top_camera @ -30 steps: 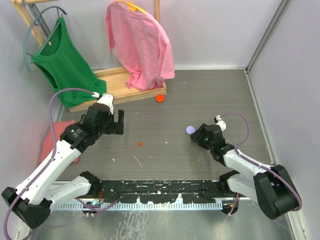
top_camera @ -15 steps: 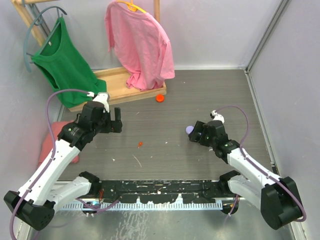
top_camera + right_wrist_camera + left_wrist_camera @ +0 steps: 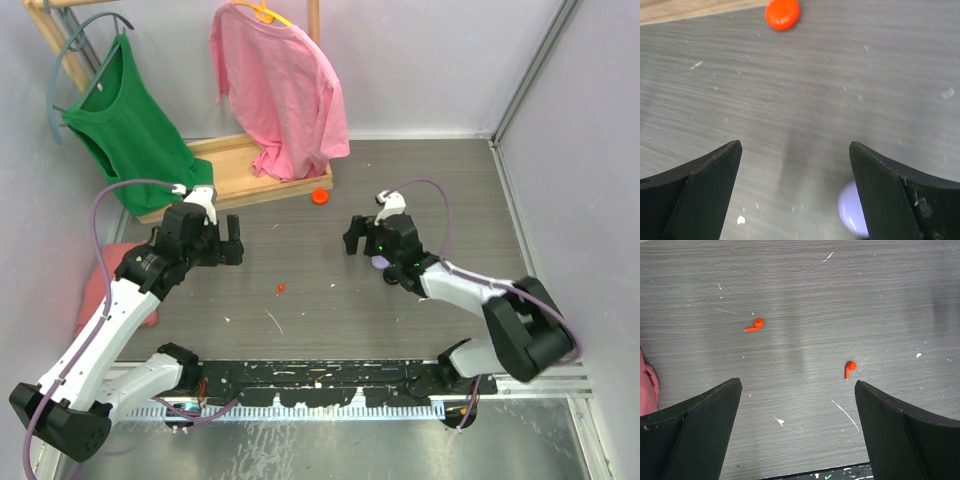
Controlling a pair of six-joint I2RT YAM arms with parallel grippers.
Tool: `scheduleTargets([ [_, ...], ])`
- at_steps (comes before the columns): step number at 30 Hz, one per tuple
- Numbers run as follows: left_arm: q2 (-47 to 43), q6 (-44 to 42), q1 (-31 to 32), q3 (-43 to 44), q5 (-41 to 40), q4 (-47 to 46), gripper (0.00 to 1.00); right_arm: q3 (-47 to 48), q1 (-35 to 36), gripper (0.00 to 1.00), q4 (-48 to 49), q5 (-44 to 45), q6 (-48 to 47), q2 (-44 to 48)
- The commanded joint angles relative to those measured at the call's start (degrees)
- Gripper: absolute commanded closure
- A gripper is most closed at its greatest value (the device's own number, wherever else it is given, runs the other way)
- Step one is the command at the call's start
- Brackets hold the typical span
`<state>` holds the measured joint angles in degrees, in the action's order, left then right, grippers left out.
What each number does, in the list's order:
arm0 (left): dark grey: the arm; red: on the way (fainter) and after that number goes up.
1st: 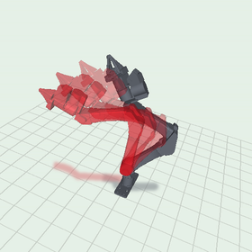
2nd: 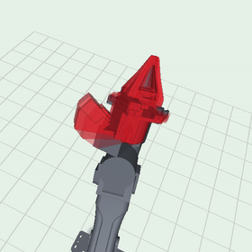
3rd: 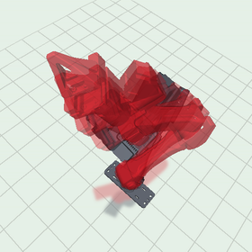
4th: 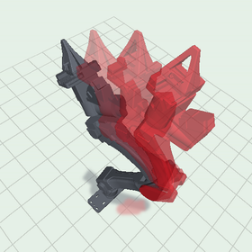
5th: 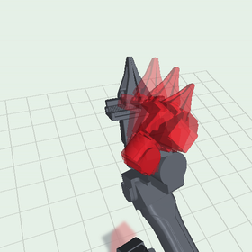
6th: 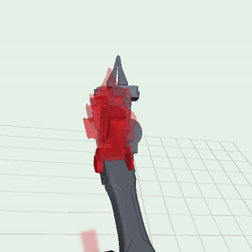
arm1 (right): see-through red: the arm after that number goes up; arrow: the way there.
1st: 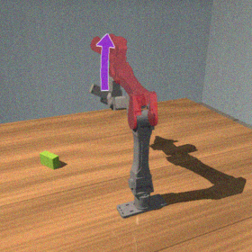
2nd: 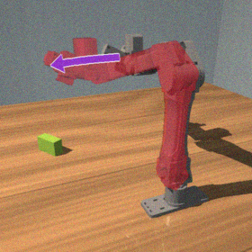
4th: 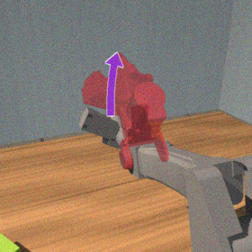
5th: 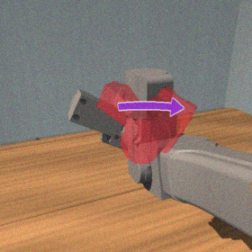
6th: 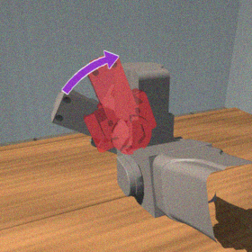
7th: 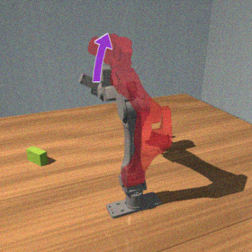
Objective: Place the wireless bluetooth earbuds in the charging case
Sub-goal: Move the charging case to the center of the board.
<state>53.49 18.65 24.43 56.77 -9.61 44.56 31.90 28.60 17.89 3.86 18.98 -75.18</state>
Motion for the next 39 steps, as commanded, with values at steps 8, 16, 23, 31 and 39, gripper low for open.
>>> scheduleTargets([
  [8,-1.4,0.6,-1.7,-0.8,1.0,-2.2,0.02,14.9,3.8,0.07,31.3,5.4,-12.2,-26.8],
  [16,-1.3,0.8,-2.8,-0.9,1.9,-2.4,0.02,32.8,4.4,0.13,25.2,12.2,-6.3,-43.4],
  [23,-1.2,0.7,-3.0,-1.0,2.2,-2.5,0.02,44.7,4.4,0.19,11.9,16.4,2.0,-50.4],
  [31,-1.6,0.8,-3.0,-1.0,2.4,-2.5,0.02,51.2,5.0,0.30,3.4,15.8,4.8,-53.8],
  [39,-1.9,0.9,-3.1,-1.1,2.6,-2.6,0.02,54.5,5.0,0.46,-1.7,14.4,7.6,-55.7],
])
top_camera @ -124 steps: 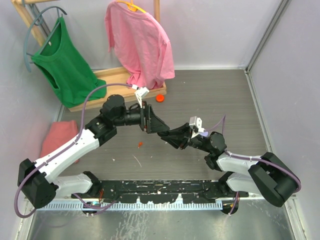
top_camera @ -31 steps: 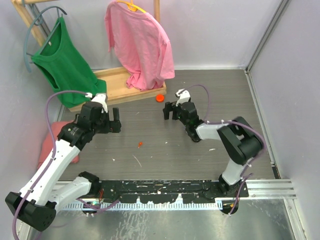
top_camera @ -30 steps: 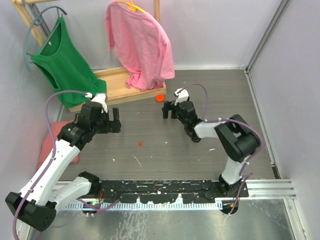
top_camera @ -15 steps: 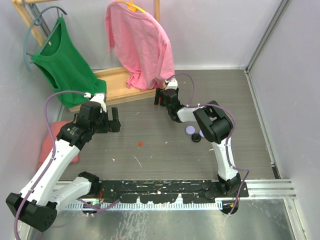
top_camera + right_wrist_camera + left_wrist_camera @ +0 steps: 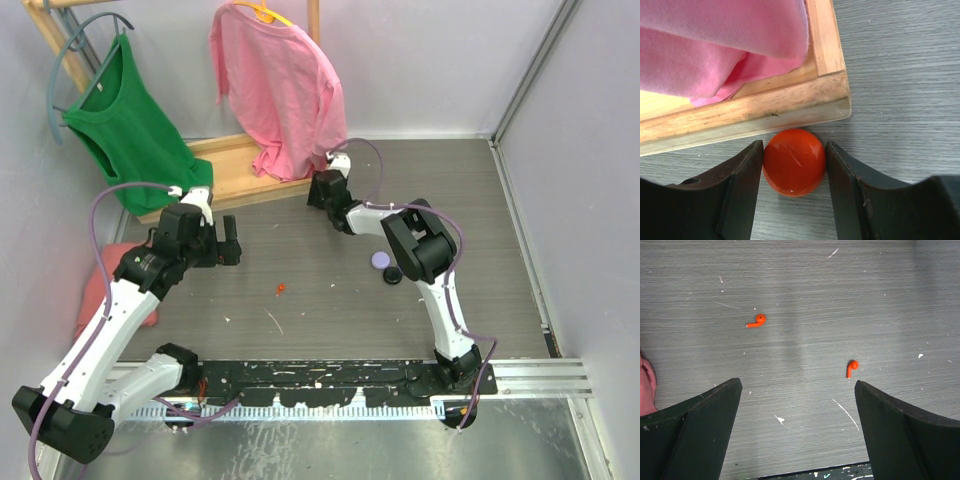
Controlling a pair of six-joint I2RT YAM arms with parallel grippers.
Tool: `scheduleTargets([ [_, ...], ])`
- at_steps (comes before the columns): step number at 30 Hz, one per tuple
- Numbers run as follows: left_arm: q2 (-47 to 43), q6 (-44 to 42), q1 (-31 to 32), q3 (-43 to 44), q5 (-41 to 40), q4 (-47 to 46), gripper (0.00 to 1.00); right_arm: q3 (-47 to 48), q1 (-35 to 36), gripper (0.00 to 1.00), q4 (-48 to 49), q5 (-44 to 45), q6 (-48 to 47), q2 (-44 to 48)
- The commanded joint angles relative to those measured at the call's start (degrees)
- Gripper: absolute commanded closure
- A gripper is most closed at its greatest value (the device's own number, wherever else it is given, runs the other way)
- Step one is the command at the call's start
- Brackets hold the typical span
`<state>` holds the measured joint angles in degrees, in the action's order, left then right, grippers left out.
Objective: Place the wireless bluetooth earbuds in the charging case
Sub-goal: Move the charging case to the center of the board.
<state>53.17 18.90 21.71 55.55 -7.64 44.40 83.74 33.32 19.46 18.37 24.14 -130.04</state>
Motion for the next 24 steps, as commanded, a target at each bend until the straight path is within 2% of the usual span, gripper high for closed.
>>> scheduleTargets([
  [1,-1.6,0.7,-0.4,0.0,0.6,-2.5,0.02,2.8,0.3,0.47,-3.8,0.0,2.9,-0.8],
  [9,-1.8,0.8,-0.3,-0.2,1.4,-2.8,0.02,-6.2,0.3,0.55,-3.6,-2.9,4.5,4.6],
  [16,-1.9,1.0,-0.9,-0.3,3.4,-3.3,0.02,-18.6,0.6,0.58,-4.2,-11.5,3.4,14.7],
  [24,-1.3,0.9,-1.3,-0.4,7.2,-3.8,0.02,-29.4,2.5,0.56,-12.3,-17.5,-3.3,25.6],
])
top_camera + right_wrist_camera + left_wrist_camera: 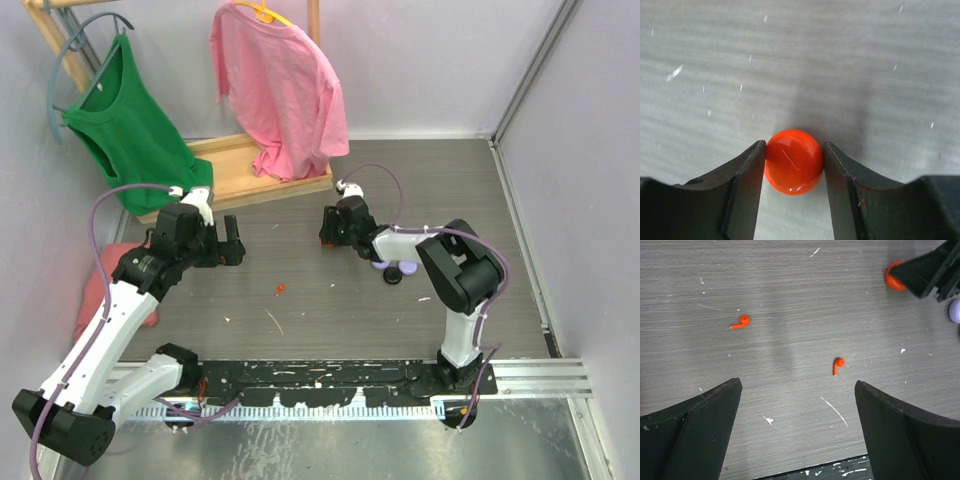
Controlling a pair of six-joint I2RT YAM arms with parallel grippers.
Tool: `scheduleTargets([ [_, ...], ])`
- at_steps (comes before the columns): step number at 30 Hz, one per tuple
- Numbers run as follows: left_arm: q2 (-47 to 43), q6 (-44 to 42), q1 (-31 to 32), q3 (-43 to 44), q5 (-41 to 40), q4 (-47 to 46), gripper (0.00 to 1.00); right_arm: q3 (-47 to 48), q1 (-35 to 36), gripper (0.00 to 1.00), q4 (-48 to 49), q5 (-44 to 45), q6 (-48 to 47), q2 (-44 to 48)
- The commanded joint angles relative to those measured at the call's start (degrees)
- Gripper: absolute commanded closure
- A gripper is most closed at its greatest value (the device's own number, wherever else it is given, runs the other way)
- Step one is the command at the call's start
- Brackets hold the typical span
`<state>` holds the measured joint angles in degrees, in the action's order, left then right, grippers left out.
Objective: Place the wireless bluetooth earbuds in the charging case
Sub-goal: Move the charging case to the center of the board.
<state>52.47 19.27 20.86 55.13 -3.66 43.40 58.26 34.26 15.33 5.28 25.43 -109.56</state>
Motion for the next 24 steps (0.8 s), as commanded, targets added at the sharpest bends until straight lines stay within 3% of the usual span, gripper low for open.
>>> scheduleTargets([
  [1,-0.5,0.5,-0.5,0.0,3.7,-2.9,0.02,-4.7,2.1,0.55,-9.7,-4.8,-5.7,6.2],
  [9,0.3,0.4,-0.5,-0.1,4.6,-3.0,0.02,-11.0,5.5,0.48,-17.2,-6.3,-11.2,13.2],
  [16,0.8,0.4,-0.6,-0.2,4.7,-3.0,0.02,-12.5,7.9,0.33,-20.5,-3.1,-11.8,18.6],
  [19,1.0,0.5,-0.6,-0.2,4.5,-2.9,0.02,-12.4,9.2,0.28,-20.8,0.0,-10.6,20.4],
  [24,1.2,0.7,-0.7,-0.2,4.4,-2.8,0.02,-11.9,11.6,0.26,-22.6,8.3,-5.8,21.1],
])
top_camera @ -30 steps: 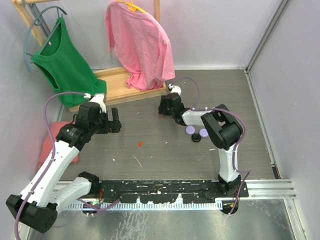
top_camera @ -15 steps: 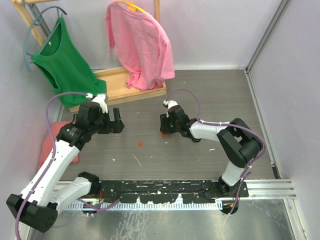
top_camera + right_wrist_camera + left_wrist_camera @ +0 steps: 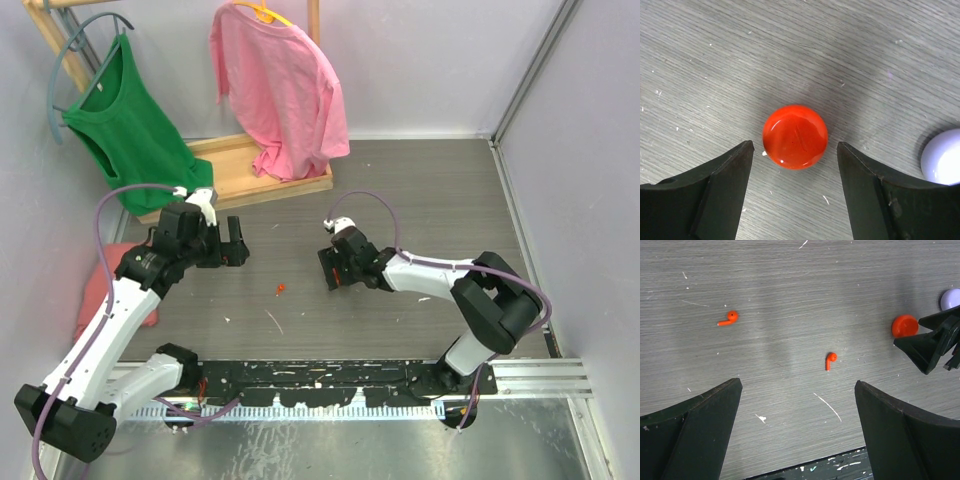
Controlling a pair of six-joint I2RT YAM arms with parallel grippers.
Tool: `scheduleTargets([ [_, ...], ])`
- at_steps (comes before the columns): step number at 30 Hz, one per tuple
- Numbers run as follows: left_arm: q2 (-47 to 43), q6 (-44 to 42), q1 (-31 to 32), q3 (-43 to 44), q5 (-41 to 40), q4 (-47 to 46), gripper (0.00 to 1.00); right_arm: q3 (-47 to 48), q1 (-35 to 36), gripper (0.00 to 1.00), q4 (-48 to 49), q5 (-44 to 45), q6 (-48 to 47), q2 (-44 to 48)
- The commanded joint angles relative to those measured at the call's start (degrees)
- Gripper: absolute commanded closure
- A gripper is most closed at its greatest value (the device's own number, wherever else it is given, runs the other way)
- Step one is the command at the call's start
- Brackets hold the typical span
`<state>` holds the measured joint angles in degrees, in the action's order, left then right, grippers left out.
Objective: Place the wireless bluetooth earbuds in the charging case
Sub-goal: Move the charging case to the center of the board, then pick up the charging case at the center of the board.
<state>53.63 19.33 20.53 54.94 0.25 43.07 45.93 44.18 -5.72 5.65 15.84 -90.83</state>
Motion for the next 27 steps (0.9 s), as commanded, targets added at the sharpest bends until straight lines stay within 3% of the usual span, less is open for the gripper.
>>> scheduleTargets([
  [1,0.1,0.7,-0.4,0.0,0.5,-2.5,0.02,0.6,2.3,0.26,-1.8,9.2,4.8,2.3],
  [10,0.0,0.9,-0.4,-0.1,0.5,-2.4,0.02,0.7,7.4,0.25,-1.8,18.0,11.7,0.2],
  [27,-0.2,1.0,-0.6,-0.2,0.5,-2.4,0.02,-1.5,6.0,0.24,-6.2,27.7,8.9,3.5],
])
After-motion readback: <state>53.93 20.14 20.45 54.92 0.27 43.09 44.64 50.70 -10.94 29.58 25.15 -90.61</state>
